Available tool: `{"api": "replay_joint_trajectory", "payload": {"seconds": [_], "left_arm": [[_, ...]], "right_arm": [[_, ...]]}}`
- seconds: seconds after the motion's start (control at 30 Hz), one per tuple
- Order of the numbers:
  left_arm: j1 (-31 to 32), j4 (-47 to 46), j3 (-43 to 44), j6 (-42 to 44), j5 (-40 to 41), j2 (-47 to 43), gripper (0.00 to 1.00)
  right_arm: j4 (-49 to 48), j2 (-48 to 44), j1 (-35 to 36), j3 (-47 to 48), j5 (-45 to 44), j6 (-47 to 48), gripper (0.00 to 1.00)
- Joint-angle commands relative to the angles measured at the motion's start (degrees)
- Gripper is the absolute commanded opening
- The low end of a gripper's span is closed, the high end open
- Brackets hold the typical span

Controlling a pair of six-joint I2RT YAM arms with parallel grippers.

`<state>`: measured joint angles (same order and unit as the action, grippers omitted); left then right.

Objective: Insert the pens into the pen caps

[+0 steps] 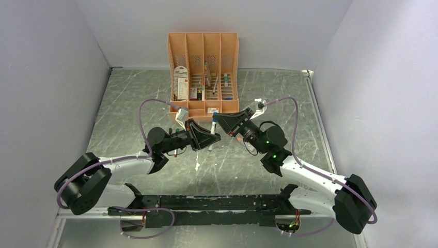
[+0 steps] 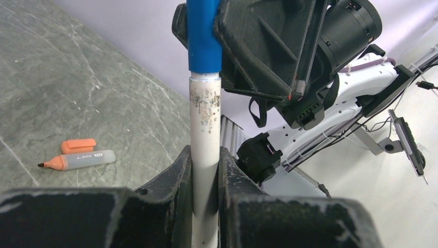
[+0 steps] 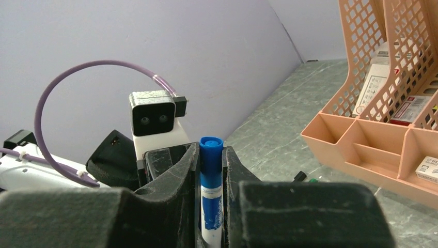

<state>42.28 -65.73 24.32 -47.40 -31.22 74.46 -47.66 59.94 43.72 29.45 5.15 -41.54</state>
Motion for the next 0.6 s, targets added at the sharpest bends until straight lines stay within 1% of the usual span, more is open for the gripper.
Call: {"api": "replay_joint_trajectory", "payload": {"seconds": [0.0, 0.2, 0.33, 0.43, 0.57], "left_arm": [[0.3, -0.6, 1.3, 1.9, 2.3, -0.9, 0.07], [0.3, 2.7, 4.7, 6.6, 3.6, -3.2, 0.07], [0.3, 10.6, 9.8, 11.8, 4.9, -4.9, 0.07], [0.3, 14.0, 13.1, 14.1, 5.2, -5.4, 0.07], [0.3, 15.2, 16.7, 15.9, 5.0, -5.0, 0.07]], "right_arm": [[1.7, -0.6, -0.1, 1.3, 1.7, -0.9, 0.0], [2.9, 1.2, 0.0, 0.8, 6.1, -4.1, 0.0], [10.4, -0.3, 0.7, 1.3, 7.1, -2.0, 0.0], [16.5, -1.2, 1.4, 2.5, 8.7, -0.4, 0.0], [18.5, -2.3, 2.7, 0.7, 9.5, -0.2, 0.0]]}}
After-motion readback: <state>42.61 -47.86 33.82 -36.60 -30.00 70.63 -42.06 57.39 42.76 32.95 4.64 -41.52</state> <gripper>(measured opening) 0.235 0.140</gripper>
